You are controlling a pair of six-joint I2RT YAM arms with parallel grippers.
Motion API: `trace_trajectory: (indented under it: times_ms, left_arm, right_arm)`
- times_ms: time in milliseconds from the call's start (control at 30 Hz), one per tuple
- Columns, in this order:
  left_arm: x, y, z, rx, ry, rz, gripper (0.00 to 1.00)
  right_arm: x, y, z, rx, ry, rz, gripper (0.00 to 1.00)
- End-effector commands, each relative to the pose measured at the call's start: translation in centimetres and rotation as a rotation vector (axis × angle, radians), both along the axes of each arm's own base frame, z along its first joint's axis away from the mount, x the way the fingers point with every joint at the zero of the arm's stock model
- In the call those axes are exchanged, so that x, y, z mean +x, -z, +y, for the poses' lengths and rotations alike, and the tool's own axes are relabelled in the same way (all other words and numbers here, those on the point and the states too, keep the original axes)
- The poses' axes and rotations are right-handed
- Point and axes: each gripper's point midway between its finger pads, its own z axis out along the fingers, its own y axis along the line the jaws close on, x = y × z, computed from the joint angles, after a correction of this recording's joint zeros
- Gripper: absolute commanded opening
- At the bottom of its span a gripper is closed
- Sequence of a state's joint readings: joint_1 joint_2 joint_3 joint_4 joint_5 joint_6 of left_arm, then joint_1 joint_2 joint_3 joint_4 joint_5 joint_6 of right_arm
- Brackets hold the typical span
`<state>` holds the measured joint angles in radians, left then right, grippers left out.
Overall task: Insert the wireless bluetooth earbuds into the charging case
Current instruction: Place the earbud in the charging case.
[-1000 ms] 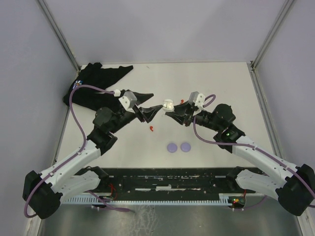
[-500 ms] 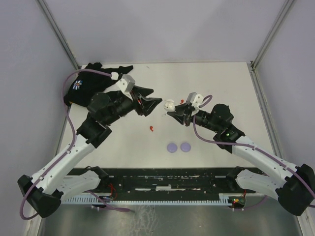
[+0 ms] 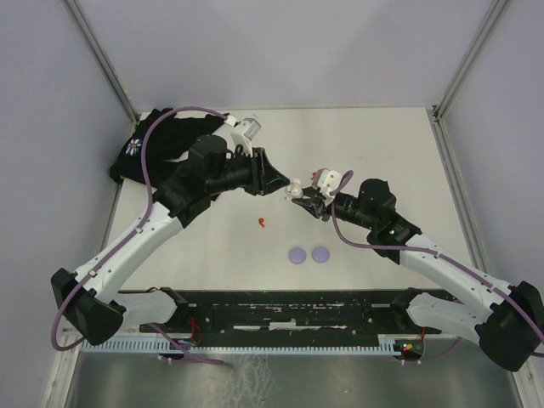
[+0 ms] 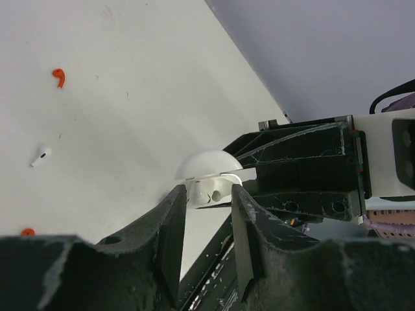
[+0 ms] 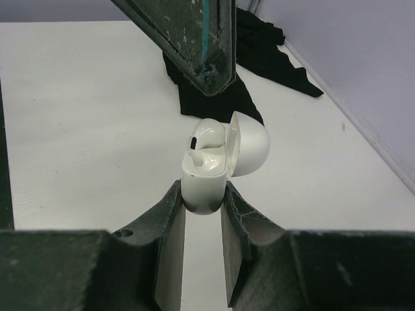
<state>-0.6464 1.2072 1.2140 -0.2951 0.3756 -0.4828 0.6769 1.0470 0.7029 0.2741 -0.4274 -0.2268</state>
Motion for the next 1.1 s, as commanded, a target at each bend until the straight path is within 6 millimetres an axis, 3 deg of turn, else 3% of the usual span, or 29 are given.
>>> trace_trajectory:
  times_ms: [0,600,1067]
  left_arm:
    - [-1.1,-2.0,-0.3,-0.054,0.024,0.062,0.4]
    - [-0.2,1.5,-1.1,-0.009,0.022,0.133,0.35]
    - [0.4,4.0,-0.4,0.078,-0.018,0.171,0.35]
  right_arm:
    - [0.5,-2.7,0.1,0.016,0.005,-0.082,0.02]
    - [0.3,-3.0,0.8,0.042,-0.026,-0.068,0.02]
    - [0.4,-3.2,1.0,0.057,-0.029,-0.065,0.02]
